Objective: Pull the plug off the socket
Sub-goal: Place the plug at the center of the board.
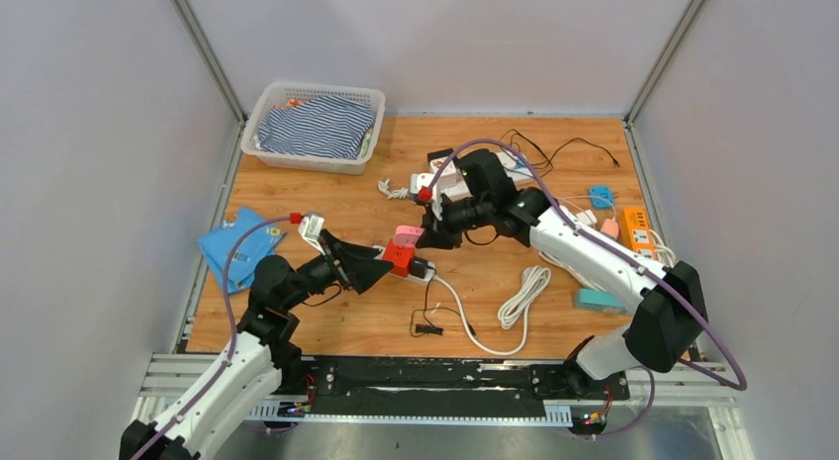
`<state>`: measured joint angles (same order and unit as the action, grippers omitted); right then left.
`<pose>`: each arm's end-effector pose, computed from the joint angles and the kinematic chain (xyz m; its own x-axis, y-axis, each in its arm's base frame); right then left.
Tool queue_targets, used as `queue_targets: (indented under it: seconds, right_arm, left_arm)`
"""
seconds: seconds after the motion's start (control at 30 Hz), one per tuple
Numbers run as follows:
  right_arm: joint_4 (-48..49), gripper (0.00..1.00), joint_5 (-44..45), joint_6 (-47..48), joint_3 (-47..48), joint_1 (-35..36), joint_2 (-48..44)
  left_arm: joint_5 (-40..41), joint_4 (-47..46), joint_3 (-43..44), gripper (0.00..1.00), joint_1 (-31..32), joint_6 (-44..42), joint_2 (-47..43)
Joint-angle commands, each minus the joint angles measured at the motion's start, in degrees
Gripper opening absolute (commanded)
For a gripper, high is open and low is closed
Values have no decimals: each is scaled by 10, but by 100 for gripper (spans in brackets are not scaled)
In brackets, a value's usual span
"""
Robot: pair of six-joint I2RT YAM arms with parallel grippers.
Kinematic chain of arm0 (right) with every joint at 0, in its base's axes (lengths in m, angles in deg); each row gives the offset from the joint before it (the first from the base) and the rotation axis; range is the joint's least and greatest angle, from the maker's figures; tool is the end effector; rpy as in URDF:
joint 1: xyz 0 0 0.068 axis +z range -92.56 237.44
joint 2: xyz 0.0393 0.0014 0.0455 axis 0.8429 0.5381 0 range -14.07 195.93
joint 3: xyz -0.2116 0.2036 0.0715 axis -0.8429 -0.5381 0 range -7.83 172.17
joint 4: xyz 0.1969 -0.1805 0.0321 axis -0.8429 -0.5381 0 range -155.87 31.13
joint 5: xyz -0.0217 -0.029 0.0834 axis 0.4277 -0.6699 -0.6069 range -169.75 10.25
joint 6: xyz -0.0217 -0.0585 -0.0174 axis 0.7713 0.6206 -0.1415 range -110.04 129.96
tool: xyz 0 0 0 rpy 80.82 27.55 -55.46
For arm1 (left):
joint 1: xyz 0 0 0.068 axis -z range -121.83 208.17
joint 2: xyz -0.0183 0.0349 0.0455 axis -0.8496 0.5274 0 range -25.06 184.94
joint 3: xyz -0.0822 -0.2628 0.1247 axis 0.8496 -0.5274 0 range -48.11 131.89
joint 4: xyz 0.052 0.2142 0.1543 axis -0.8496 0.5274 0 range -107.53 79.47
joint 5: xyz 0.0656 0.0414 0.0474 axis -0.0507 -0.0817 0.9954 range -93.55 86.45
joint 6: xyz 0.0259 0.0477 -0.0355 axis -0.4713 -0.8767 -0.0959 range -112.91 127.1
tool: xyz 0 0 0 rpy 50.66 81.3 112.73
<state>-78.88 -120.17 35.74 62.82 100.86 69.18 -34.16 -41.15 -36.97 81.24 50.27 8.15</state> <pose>0.2246 0.2576 0.3484 0.0477 -0.4106 -0.9106 -0.9987 -0.0011 -0.0518 0.1265 -0.0818 0.2383 -0.5331 -0.4130 -0.7384 0.6043 0.4249 -0.6740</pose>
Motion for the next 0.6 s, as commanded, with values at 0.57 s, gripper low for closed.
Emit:
queue_targets:
  seconds: [0.57]
  right_arm:
    - [-69,0,-263,61,-10,-101,4]
  left_arm:
    - [-1,-2,47,100,3,1,-77]
